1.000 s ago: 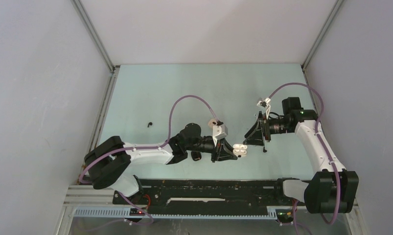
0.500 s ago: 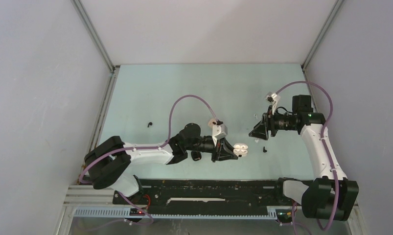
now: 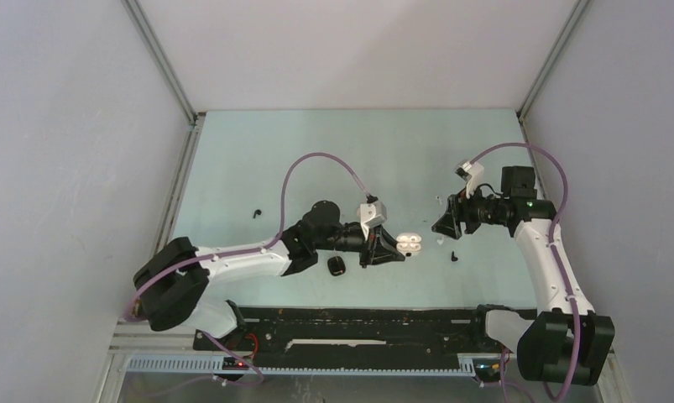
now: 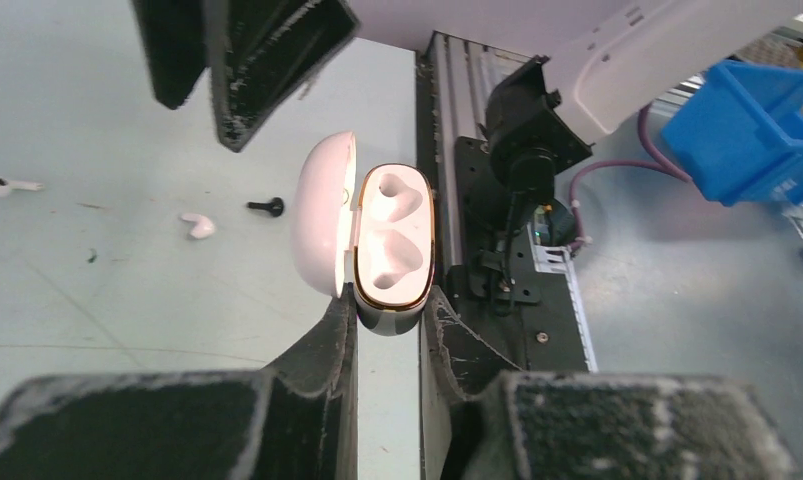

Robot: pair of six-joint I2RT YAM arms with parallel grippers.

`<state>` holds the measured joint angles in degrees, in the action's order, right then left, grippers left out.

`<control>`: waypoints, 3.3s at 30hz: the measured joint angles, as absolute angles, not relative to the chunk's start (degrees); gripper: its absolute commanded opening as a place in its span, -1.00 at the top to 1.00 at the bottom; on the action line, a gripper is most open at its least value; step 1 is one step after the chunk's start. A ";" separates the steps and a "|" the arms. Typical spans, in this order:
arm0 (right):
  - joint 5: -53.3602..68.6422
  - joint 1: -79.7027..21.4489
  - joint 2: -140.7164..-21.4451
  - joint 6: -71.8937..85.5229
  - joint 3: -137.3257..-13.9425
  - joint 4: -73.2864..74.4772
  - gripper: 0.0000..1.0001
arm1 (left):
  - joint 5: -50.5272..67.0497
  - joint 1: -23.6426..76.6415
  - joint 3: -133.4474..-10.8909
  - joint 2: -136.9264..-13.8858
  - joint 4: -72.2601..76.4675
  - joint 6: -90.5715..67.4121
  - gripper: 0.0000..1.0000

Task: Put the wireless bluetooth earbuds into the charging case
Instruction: Open the charging case, then pick up the earbud from the center of the board.

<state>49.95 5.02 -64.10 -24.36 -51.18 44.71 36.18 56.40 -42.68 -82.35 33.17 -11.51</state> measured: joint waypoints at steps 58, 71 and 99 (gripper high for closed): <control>25.58 2.15 -93.71 -25.82 -68.45 37.67 0.12 | 24.38 54.57 -45.01 -75.11 22.50 -10.90 1.00; 18.46 -1.93 -108.09 -15.97 -80.60 37.58 0.17 | 24.60 54.61 -45.45 -75.99 21.23 -10.55 1.00; 10.68 -5.02 -117.56 -13.21 -84.86 39.90 0.41 | 24.60 55.22 -46.57 -76.12 18.63 -9.04 1.00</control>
<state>10.68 -5.02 -117.56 -13.21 -84.86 39.90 24.60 55.22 -46.57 -76.12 18.63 -9.04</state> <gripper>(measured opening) 0.314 0.218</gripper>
